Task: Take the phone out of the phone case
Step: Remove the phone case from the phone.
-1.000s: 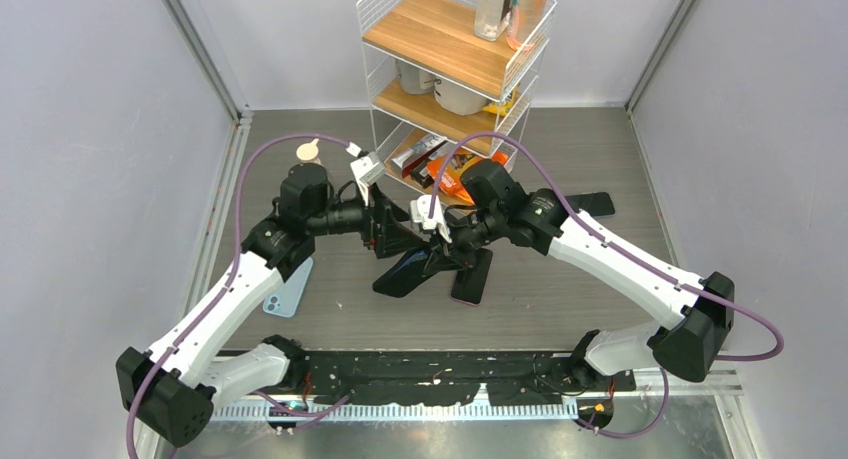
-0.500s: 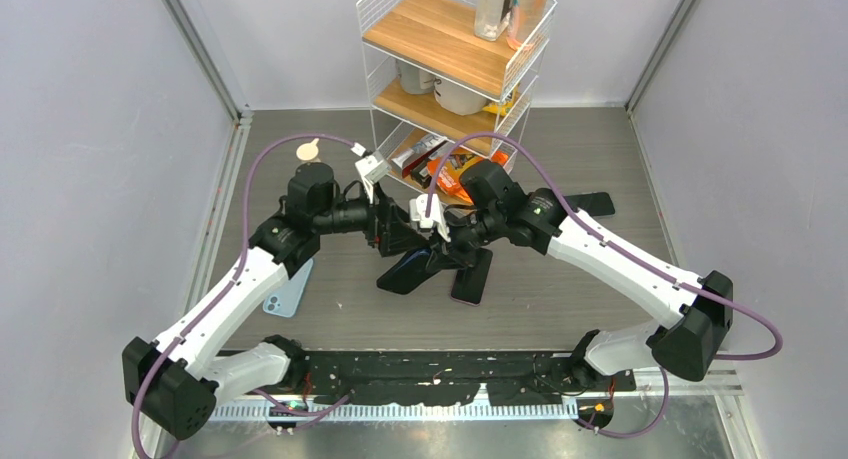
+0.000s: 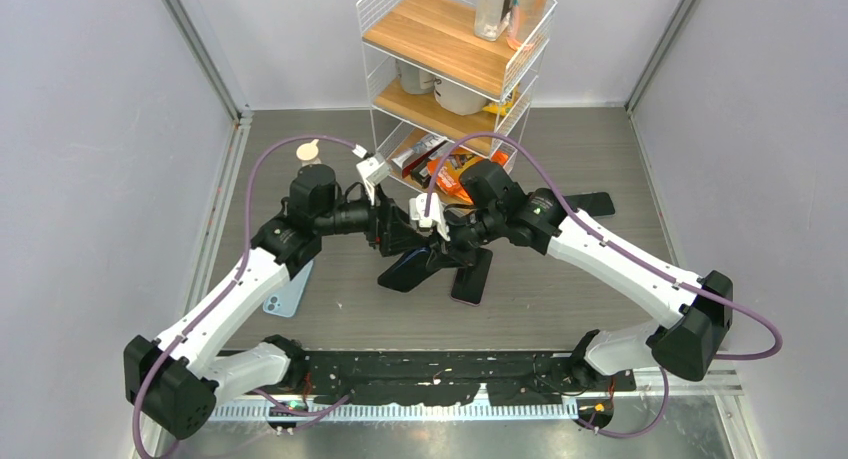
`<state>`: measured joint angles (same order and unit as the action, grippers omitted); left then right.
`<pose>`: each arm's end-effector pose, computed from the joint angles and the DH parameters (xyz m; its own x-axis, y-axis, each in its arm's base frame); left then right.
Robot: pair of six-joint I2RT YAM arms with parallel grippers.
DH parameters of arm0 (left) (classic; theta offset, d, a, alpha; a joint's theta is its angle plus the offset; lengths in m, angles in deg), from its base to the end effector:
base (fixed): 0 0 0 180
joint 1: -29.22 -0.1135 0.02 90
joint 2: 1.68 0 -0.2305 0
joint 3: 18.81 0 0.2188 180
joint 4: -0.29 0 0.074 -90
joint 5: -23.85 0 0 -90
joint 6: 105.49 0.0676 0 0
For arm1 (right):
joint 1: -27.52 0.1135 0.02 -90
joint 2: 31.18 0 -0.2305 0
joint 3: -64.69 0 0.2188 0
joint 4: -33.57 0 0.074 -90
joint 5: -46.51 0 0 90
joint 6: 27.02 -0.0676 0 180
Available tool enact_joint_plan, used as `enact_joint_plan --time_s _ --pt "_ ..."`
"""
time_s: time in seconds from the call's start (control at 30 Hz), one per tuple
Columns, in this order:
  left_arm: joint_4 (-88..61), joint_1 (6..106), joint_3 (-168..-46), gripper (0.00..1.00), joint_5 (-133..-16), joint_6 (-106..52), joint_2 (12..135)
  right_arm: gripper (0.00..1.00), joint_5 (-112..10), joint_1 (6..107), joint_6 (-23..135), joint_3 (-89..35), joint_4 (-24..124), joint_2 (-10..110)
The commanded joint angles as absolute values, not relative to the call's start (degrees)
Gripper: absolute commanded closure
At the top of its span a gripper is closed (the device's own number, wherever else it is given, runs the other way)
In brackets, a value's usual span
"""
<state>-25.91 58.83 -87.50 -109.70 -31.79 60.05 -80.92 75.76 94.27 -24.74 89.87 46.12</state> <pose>0.1892 -0.1611 0.3025 -0.5342 0.0696 -0.8425 0.8061 0.3420 -0.4829 0.1524 0.2324 0.2954 0.0619 -0.5500 -0.8329 -0.9953 -0.0959 -0.0106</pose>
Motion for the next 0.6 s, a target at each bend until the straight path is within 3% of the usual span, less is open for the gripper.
enact_joint_plan --time_s 0.0,0.47,0.57 --pt "-25.70 59.09 -86.05 0.25 -108.05 -28.88 61.58 0.95 -82.31 75.77 94.03 -28.58 84.60 44.40" --pt "-18.56 62.25 -82.89 0.34 -120.36 -32.72 66.45 0.95 -80.54 75.81 93.88 -28.61 84.12 44.03" --pt "-16.18 62.28 -82.59 0.48 -122.09 -34.91 67.64 0.95 -80.27 75.77 94.04 -28.29 83.95 43.90"
